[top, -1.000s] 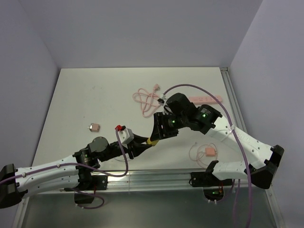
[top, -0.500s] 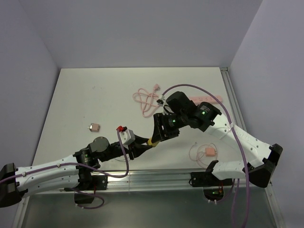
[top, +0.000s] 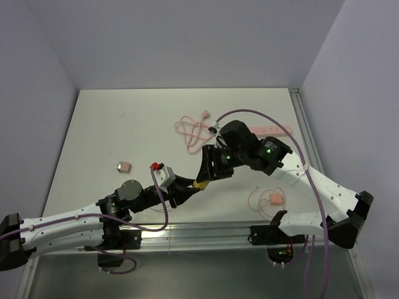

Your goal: Insert the plug

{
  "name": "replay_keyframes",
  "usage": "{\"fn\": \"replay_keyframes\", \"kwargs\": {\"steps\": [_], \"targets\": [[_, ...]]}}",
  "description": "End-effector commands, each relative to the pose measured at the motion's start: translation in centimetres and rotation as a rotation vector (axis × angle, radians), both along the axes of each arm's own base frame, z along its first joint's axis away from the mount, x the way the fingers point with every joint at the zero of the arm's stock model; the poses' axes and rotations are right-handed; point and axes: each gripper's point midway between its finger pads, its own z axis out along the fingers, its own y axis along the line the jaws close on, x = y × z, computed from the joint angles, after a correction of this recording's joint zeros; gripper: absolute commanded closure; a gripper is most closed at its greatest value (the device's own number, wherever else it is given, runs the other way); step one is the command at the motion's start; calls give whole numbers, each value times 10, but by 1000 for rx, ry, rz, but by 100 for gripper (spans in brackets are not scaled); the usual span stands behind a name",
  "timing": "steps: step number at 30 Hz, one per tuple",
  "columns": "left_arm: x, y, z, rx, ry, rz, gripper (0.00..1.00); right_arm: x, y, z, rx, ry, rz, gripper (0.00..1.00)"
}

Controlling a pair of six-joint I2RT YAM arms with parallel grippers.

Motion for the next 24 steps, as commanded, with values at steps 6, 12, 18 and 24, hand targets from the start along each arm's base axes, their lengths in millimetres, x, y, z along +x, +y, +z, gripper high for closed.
{"fn": "replay_keyframes", "kwargs": {"steps": [6, 12, 18, 24], "targets": [[0, 1, 38, -112, -19, 21, 99, 7, 7, 7, 68, -51, -15, 44], [1, -1, 38, -98, -25, 19, 99, 3, 6, 3, 56, -40, 8, 44], [1, 1, 39, -94, -34, 24, 99, -1, 5, -3, 43, -28, 30, 65], [6, 3, 40, -102, -2, 59, 99, -1, 6, -14, 28, -15, 34, 100]]}}
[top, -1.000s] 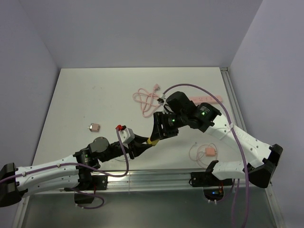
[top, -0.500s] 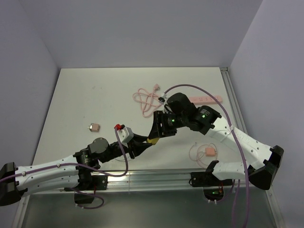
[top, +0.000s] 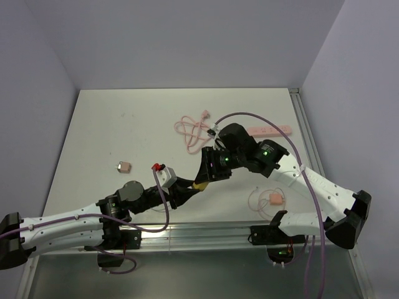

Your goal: Insert the plug

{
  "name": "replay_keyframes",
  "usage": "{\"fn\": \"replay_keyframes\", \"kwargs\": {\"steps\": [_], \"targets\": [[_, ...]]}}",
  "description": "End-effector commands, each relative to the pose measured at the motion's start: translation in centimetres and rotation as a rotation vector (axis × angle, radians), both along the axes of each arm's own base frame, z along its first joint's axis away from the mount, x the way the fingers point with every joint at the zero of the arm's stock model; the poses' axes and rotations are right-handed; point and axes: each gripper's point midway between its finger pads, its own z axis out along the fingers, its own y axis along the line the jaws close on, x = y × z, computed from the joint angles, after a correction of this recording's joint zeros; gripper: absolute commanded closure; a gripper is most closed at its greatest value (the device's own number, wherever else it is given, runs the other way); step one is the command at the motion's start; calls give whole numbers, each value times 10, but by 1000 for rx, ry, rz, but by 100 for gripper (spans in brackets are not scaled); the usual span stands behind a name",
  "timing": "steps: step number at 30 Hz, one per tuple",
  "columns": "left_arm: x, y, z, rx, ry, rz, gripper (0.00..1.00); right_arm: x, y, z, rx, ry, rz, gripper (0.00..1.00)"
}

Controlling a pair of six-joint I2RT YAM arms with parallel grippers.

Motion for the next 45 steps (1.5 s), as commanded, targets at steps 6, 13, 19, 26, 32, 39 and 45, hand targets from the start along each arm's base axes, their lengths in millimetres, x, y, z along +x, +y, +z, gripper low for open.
{"fn": "replay_keyframes", "kwargs": {"steps": [6, 13, 19, 26, 32, 39, 45], "targets": [[21, 9, 48, -140, 90, 155, 42, 23, -6, 0, -5, -165, -49, 100], [53, 53, 49, -249, 310, 462, 5, 123, -82, 5, -234, -535, -378, 100], [39, 56, 51, -301, 382, 394, 10, 211, -169, 10, -396, -621, -565, 100], [22, 59, 37, -400, 431, 295, 13, 264, -254, 25, -547, -754, -664, 100], [10, 52, 26, -404, 443, 216, 14, 295, -307, -12, -668, -672, -565, 100], [0, 42, 17, -375, 447, 145, 14, 310, -357, -51, -706, -544, -426, 100], [-8, 33, 16, -342, 432, 87, 14, 311, -384, -62, -659, -482, -432, 100]]}}
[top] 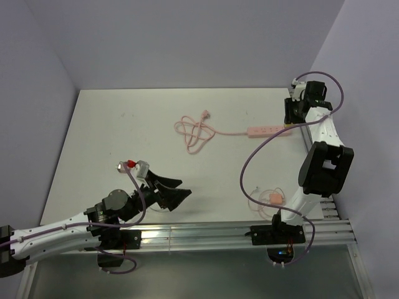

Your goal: Insert the plug

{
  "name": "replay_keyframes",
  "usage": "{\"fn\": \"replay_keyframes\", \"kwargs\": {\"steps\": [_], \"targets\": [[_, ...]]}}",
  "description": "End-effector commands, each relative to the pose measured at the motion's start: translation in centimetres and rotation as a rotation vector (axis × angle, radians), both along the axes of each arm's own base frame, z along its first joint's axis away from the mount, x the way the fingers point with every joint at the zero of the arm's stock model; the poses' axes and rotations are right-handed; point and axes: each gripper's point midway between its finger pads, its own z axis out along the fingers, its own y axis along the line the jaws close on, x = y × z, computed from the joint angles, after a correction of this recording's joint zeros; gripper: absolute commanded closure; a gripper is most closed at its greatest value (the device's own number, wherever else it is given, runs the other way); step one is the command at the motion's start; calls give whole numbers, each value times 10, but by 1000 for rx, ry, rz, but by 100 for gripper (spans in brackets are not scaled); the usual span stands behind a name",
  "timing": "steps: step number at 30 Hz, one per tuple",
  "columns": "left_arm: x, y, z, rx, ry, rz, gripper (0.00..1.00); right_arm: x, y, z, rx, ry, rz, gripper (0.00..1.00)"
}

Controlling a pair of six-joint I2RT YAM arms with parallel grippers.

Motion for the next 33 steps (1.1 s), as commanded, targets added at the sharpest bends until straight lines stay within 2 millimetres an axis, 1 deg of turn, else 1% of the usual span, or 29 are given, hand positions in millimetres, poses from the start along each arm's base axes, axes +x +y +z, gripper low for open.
{"fn": "replay_keyframes", "kwargs": {"steps": [1, 2, 3, 6, 7, 13, 17, 21, 28, 33], "targets": [[-10, -7, 14, -43, -30, -64, 14, 15, -6, 23, 9, -38, 71, 100], [-10, -7, 13, -39, -30, -65, 14, 15, -3, 21, 25, -24, 79, 100], [-11, -8, 13, -35, -32, -72, 14, 21, -2, 18, 36, -18, 90, 100], [-11, -6, 12, -23, -40, -69, 14, 23, -2, 9, 39, 16, 97, 100], [-11, -5, 13, -26, -43, -68, 14, 23, -5, 7, 29, 24, 88, 100], [-12, 0, 12, -19, -45, -67, 14, 27, -10, -9, 66, 55, 82, 100], [-12, 0, 12, -24, -46, -64, 14, 30, -12, -14, 71, 68, 69, 100], [-12, -3, 10, -26, -35, -72, 14, 32, -19, -24, 57, 100, 44, 100], [-12, -4, 8, -15, -32, -70, 14, 36, -22, -32, 52, 106, 29, 100], [-12, -3, 7, -13, -32, -72, 14, 40, -23, -33, 53, 96, 30, 100]]}}
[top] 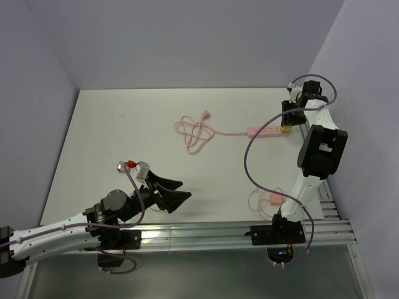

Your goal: Insert the plug

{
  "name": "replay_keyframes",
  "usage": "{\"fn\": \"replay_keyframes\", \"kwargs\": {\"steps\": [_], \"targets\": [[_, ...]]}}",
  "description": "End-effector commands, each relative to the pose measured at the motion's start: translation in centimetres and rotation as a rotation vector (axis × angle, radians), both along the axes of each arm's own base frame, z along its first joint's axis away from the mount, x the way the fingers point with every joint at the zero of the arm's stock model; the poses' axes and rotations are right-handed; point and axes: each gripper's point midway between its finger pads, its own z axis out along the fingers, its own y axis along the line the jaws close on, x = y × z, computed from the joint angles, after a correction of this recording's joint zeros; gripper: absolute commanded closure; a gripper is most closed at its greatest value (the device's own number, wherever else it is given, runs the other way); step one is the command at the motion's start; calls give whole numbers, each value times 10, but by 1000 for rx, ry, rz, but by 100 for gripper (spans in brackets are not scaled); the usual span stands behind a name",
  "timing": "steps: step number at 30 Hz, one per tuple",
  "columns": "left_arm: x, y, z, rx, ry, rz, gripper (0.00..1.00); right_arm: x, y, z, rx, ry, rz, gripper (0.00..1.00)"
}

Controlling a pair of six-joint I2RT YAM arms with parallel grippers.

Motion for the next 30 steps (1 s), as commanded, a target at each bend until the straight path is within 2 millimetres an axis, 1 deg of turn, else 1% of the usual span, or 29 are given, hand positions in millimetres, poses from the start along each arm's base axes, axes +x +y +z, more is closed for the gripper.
{"fn": "replay_keyframes", "kwargs": {"steps": [1, 4, 8, 10, 17, 25, 30], "targets": [[-3, 0, 6, -18, -16, -18, 14, 16, -11, 20, -28, -67, -18, 100], [-4, 0, 4, -15, -16, -22, 14, 15, -11, 20, -28, -75, -18, 100], [-4, 0, 6, -15, -19, -22, 14, 18, -9, 28, -28, -114, -22, 100], [-4, 0, 6, -14, -21, -22, 14, 19, -11, 28, -31, -111, -24, 100], [-2, 1, 4, -4, -19, -11, 14, 22, -16, 18, -46, -73, -27, 100], [-2, -2, 4, -2, -16, -16, 14, 28, -16, 16, -40, -79, -17, 100], [-2, 1, 6, -5, -16, -11, 14, 28, -17, 11, -43, -65, -20, 100]]}}
